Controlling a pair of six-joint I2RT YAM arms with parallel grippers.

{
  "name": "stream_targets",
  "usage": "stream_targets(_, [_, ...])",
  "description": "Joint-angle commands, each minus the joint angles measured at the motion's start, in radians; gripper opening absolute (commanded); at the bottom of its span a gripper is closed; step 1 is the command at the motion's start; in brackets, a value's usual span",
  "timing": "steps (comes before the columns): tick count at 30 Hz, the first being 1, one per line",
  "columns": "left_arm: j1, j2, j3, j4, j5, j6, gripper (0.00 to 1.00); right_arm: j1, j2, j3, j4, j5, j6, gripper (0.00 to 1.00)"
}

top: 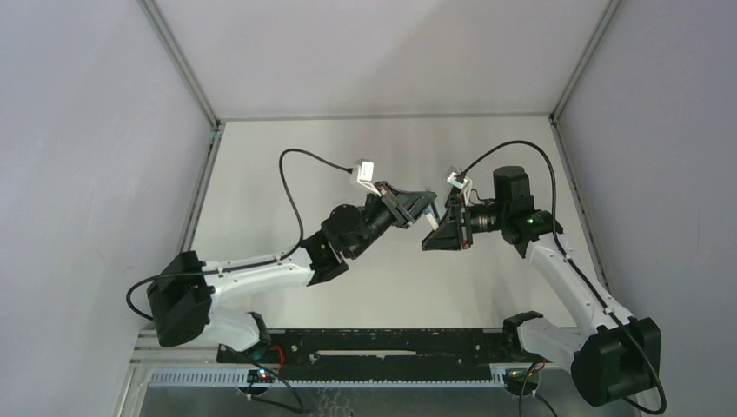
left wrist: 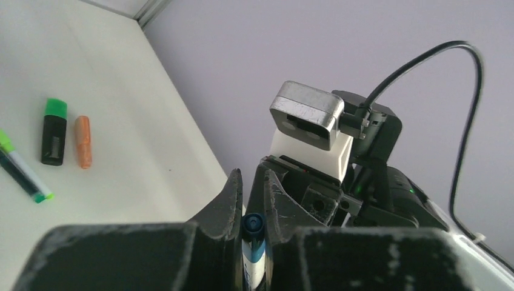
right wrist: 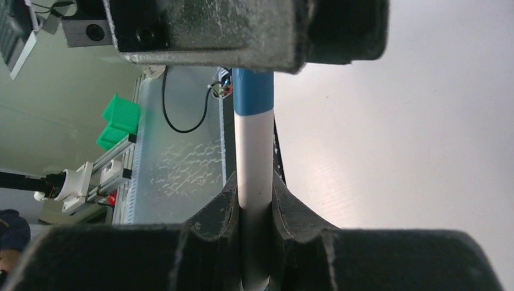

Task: Insert the pens into the pen caps
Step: Press the pen cap onto the pen.

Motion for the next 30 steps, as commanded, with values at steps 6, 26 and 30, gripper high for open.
stream_targets(6, [-0.119, 0.128, -0.168, 0.138, 0.654, -0.120, 0.00, -0.037, -0.021, 0.112, 0.195, 0.198, -0.040, 0.00])
stream_targets(26, [0.069, -0.236, -0.163, 0.015, 0.342, 0.148, 0.62, 0.062, 0.043, 0.123, 0.027, 0.023, -0.354, 0.00])
stream_targets(30, [0.075, -0.338, -0.221, 0.011, 0.320, 0.258, 0.71, 0.062, 0.046, 0.132, -0.012, -0.007, -0.401, 0.00])
